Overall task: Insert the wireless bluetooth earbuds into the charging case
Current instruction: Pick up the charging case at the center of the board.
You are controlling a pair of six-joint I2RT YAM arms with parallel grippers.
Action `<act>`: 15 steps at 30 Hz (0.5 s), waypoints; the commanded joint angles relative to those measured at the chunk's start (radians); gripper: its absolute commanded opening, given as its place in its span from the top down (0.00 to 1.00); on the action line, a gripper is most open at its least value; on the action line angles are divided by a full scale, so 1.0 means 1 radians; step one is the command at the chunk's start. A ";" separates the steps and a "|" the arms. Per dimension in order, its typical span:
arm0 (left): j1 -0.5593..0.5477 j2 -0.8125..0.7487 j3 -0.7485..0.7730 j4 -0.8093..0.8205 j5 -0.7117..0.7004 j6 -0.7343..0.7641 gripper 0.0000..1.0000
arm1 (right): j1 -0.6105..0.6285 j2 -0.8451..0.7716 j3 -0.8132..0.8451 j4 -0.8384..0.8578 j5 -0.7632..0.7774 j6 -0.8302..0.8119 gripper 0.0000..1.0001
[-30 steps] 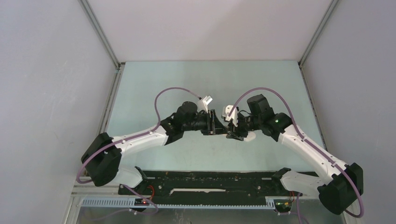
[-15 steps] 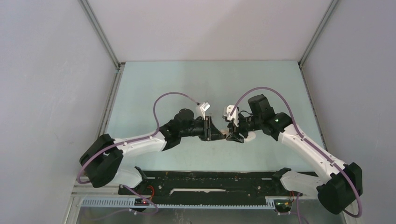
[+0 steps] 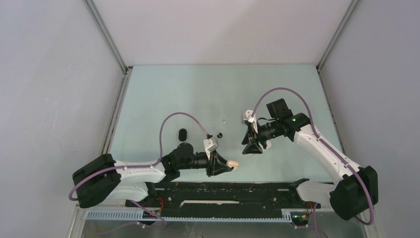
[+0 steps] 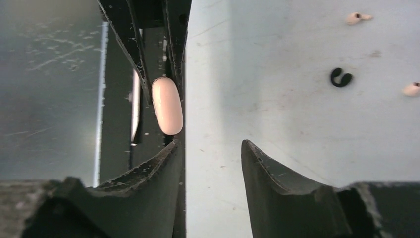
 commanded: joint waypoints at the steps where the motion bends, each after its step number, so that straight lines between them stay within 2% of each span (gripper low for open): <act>1: -0.030 -0.055 -0.071 0.259 -0.053 0.260 0.93 | 0.016 0.067 0.103 -0.175 -0.134 -0.089 0.51; 9: -0.038 -0.106 -0.090 0.341 -0.034 0.285 0.92 | 0.169 0.054 0.122 -0.196 -0.008 -0.043 0.50; 15: -0.041 -0.110 -0.090 0.358 -0.039 0.275 0.92 | 0.194 0.064 0.124 -0.174 0.019 -0.021 0.54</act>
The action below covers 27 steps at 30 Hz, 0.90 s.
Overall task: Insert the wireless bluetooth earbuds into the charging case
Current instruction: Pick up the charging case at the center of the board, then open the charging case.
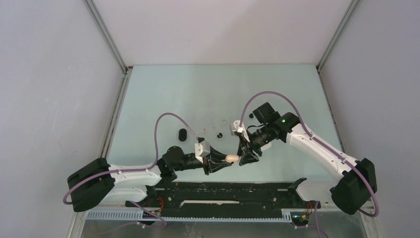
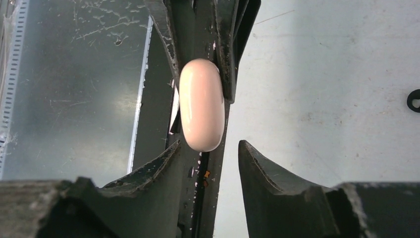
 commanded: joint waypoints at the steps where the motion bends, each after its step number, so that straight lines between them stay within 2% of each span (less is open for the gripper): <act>1: -0.005 -0.010 0.006 0.077 -0.013 0.030 0.92 | 0.014 -0.012 0.039 0.010 0.023 0.023 0.55; 4: -0.005 0.004 0.012 0.079 -0.009 0.024 0.92 | 0.029 -0.015 0.039 0.020 0.028 0.032 0.56; 8: -0.006 0.027 0.021 0.068 0.001 0.016 0.92 | 0.039 -0.034 0.039 0.024 0.037 0.043 0.50; 12: -0.009 0.047 0.030 0.073 0.014 0.002 0.92 | 0.042 -0.063 0.039 0.047 0.055 0.073 0.48; 27: -0.031 0.116 0.053 0.146 0.017 -0.037 0.93 | 0.072 -0.048 0.039 0.068 0.095 0.120 0.57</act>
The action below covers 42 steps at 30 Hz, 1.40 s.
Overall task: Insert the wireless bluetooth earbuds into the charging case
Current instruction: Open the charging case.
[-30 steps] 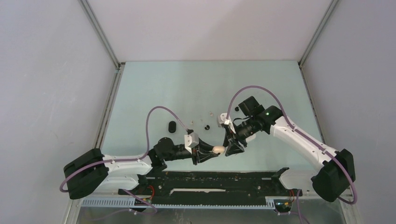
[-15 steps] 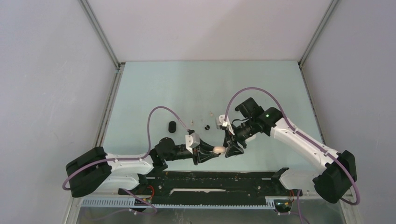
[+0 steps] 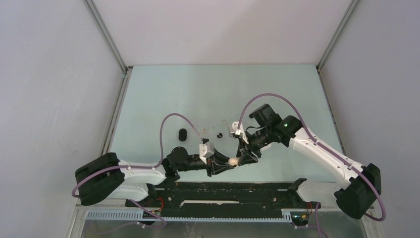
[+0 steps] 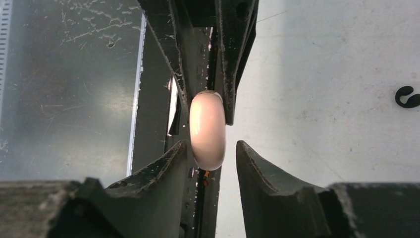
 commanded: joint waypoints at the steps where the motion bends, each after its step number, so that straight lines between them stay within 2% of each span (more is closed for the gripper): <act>1: -0.012 0.017 0.047 0.071 0.002 -0.005 0.93 | 0.010 0.014 0.037 0.030 0.007 0.022 0.59; 6: -0.017 0.027 0.044 0.069 -0.014 -0.006 0.91 | 0.016 0.002 0.037 0.023 0.021 0.012 0.74; 8: -0.018 0.030 0.044 0.058 -0.030 -0.004 0.83 | 0.022 -0.008 0.037 0.022 0.048 0.010 0.79; 11: -0.021 0.037 0.048 0.024 -0.071 -0.005 0.65 | 0.044 -0.029 0.037 0.019 0.108 0.003 0.83; 15: -0.025 0.060 0.058 -0.012 -0.090 -0.004 0.60 | 0.079 -0.053 0.037 0.009 0.186 -0.004 0.85; 30: -0.046 0.111 0.043 0.085 -0.079 0.017 0.59 | 0.096 -0.063 0.037 0.013 0.233 0.013 0.86; 35: -0.051 0.126 0.041 0.109 -0.074 0.017 0.61 | 0.096 -0.042 0.051 0.006 0.222 0.020 0.86; 42: -0.052 0.147 0.040 0.131 -0.066 0.009 0.73 | 0.096 -0.027 0.068 0.006 0.218 0.024 0.85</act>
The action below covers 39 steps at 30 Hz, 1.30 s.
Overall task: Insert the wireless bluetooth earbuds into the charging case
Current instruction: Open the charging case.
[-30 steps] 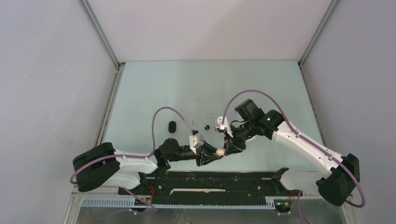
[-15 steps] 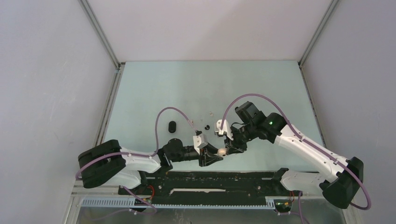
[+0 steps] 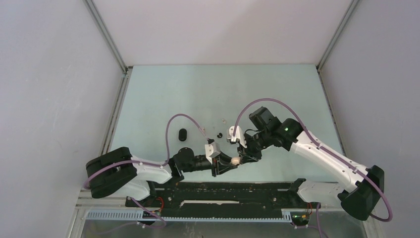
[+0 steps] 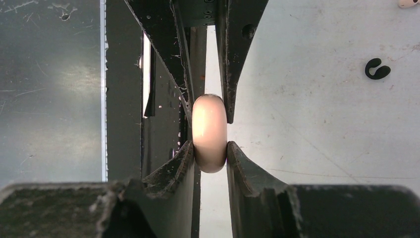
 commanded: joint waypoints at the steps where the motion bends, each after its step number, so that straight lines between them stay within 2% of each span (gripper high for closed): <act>1: -0.013 0.015 0.012 0.079 0.013 0.009 0.75 | 0.004 0.004 0.049 0.023 -0.009 0.008 0.86; 7: -0.013 0.026 0.000 0.112 0.013 0.007 0.95 | 0.004 0.010 0.049 0.019 -0.008 0.011 0.85; 9: -0.013 0.029 -0.007 0.133 0.012 0.008 1.00 | 0.003 0.015 0.049 0.019 -0.005 0.017 0.81; 13: -0.017 0.030 -0.025 0.171 0.018 0.026 1.00 | -0.021 0.023 0.049 0.038 -0.014 0.038 0.67; 17: -0.036 0.028 -0.030 0.173 0.017 0.060 1.00 | -0.073 0.044 0.071 0.047 -0.062 0.065 0.61; 26: -0.045 0.020 -0.037 0.171 0.003 0.070 1.00 | -0.166 0.094 0.143 0.013 -0.193 0.105 0.55; 33: -0.045 0.005 -0.045 0.171 -0.007 0.040 1.00 | -0.257 0.049 0.166 -0.014 -0.265 0.083 0.54; 36: -0.045 -0.071 -0.057 0.145 -0.021 0.005 1.00 | -0.333 0.036 0.151 -0.004 -0.275 0.068 0.54; 39: -0.045 -0.227 -0.049 -0.011 -0.051 0.009 1.00 | -0.423 0.034 0.106 0.065 -0.307 0.080 0.55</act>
